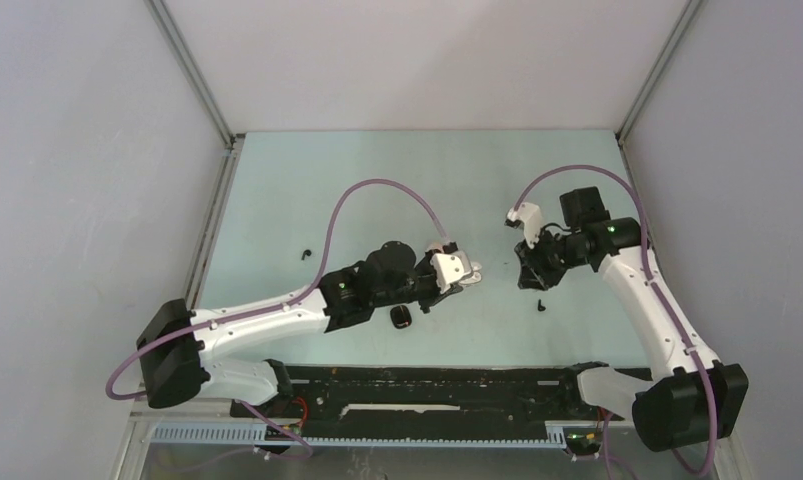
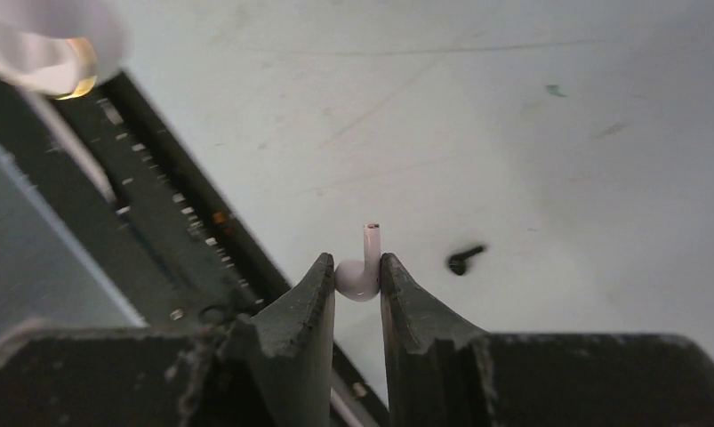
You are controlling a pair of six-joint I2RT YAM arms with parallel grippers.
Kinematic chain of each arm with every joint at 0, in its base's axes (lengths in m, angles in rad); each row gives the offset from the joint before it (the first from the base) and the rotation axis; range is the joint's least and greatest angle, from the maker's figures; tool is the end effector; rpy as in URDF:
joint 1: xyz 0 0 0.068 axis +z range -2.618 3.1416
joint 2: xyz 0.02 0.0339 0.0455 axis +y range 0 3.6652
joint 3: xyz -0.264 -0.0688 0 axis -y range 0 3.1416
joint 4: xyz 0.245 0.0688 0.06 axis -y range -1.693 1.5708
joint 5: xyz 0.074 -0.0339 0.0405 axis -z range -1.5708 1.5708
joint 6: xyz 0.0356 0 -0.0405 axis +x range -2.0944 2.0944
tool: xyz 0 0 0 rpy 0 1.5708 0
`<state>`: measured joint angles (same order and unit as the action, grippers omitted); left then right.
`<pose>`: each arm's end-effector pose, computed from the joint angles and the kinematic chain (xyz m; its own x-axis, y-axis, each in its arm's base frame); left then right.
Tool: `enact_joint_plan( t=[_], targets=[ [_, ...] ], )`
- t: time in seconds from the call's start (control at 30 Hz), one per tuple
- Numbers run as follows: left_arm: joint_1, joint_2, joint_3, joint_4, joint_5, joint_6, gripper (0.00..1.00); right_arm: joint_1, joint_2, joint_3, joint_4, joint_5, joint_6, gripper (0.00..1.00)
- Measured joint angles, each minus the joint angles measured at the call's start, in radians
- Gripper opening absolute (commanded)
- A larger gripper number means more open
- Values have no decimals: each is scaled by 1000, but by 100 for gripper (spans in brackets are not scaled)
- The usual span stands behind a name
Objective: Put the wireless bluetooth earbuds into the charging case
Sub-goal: Pick up the earbud from the center of the board.
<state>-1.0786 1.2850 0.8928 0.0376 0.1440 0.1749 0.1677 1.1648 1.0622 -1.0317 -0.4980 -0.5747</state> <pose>0.1360 -0.2645 0.2907 0.0013 0.3621 -0.9321 0.9500 0.2905 0.1141 0.2043 0.0518 0.2952 -0.5620 -0.5795 -0.5902 -0.7759 0.6165 0.1335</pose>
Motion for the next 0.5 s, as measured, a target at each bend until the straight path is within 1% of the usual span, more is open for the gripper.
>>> enact_joint_plan(
  t=[0.23,0.5],
  targets=[
    [-55,9,0,-37,-108,131,0,65,5,28,-170,-179,31,6],
    [-100,26,-5,-44,-206,234,0,119,57,84,-241,-347,72,5]
  ],
)
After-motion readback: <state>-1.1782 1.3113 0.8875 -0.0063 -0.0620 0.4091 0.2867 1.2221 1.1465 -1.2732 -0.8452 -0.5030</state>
